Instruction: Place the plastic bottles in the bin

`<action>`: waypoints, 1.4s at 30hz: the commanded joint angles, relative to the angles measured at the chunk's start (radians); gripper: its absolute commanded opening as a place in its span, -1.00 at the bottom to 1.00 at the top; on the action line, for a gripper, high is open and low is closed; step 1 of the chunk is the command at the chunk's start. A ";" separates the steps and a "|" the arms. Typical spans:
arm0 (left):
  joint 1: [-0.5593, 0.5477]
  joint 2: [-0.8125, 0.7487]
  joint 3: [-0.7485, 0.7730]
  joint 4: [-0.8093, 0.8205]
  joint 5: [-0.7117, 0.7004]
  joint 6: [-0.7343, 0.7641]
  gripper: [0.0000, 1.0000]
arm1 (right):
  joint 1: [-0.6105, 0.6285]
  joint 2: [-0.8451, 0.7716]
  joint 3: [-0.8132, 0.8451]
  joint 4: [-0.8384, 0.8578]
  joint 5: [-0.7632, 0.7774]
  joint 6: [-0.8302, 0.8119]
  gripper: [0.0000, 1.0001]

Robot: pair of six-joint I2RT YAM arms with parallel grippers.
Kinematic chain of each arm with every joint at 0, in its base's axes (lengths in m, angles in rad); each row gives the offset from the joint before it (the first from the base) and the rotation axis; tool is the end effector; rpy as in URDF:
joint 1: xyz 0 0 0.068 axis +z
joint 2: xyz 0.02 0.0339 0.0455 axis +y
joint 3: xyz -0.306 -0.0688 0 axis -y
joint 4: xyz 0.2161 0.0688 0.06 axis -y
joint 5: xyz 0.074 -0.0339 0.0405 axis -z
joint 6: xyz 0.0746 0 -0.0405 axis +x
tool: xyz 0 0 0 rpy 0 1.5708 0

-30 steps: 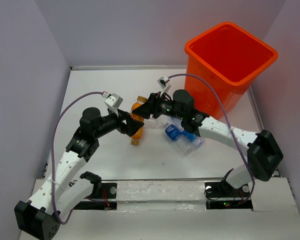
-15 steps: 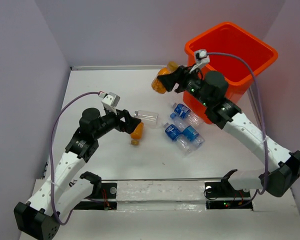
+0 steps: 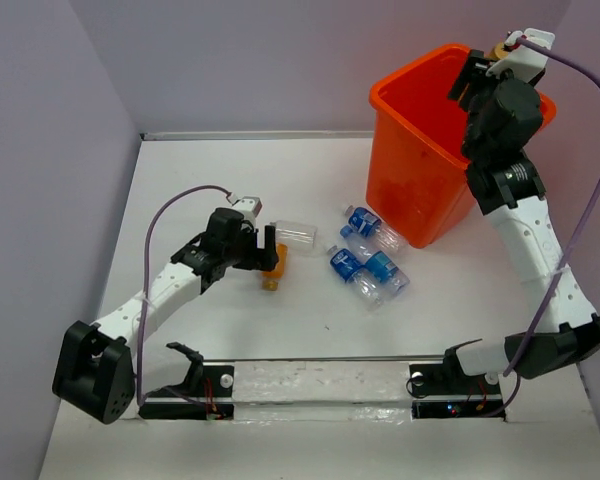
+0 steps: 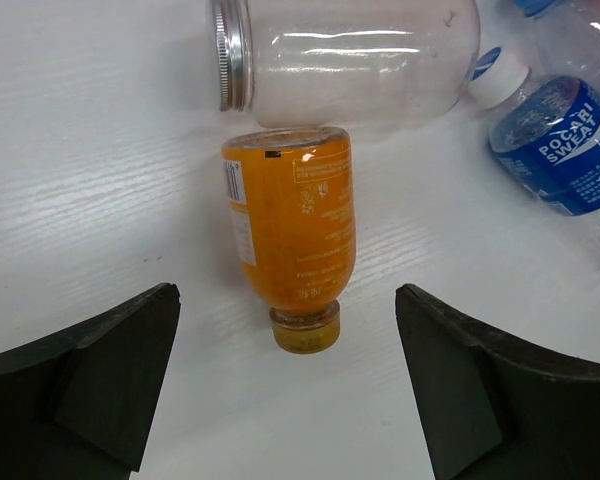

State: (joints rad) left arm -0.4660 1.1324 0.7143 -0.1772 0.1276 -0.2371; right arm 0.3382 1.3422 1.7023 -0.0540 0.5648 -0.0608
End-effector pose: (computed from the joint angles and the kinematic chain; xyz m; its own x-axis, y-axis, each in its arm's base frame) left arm 0.2052 -0.1138 0.2747 -0.6137 0.0479 -0.7881 0.4070 0.8745 -0.2638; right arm 0.2608 0.0494 0.5851 0.2715 0.0411 -0.9616 0.2181 0.9705 0.1031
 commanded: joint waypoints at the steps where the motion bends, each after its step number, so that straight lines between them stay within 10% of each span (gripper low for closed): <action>1: -0.033 0.052 0.057 -0.018 -0.046 -0.014 0.98 | -0.120 0.032 -0.030 -0.046 0.106 -0.060 -0.70; 3: -0.052 0.090 0.063 -0.019 -0.046 -0.018 0.98 | -0.149 0.041 -0.035 -0.079 0.090 -0.024 -0.53; 4: -0.059 0.130 0.073 -0.021 -0.046 -0.021 0.98 | -0.149 0.043 -0.044 -0.096 0.063 -0.011 0.27; 6: -0.072 0.186 0.083 -0.027 -0.058 -0.021 0.97 | -0.149 0.040 -0.044 -0.142 0.017 0.022 0.99; 12: -0.079 0.302 0.111 -0.028 -0.063 -0.019 0.86 | -0.149 -0.079 -0.088 -0.198 -0.306 0.166 0.96; 19: -0.079 0.277 0.111 -0.025 -0.086 -0.016 0.29 | -0.049 -0.264 -0.352 -0.040 -0.793 0.447 0.83; 28: -0.109 -0.003 0.047 0.033 -0.013 -0.011 0.14 | 0.382 -0.233 -0.699 0.180 -0.767 0.567 0.90; 42: -0.198 -0.309 0.008 0.165 0.191 0.042 0.09 | 0.449 0.015 -0.737 0.437 -0.916 0.771 0.99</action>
State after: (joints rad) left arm -0.6590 0.8570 0.7418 -0.0853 0.2276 -0.2237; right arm 0.7822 1.3258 0.9451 0.2008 -0.2718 0.6220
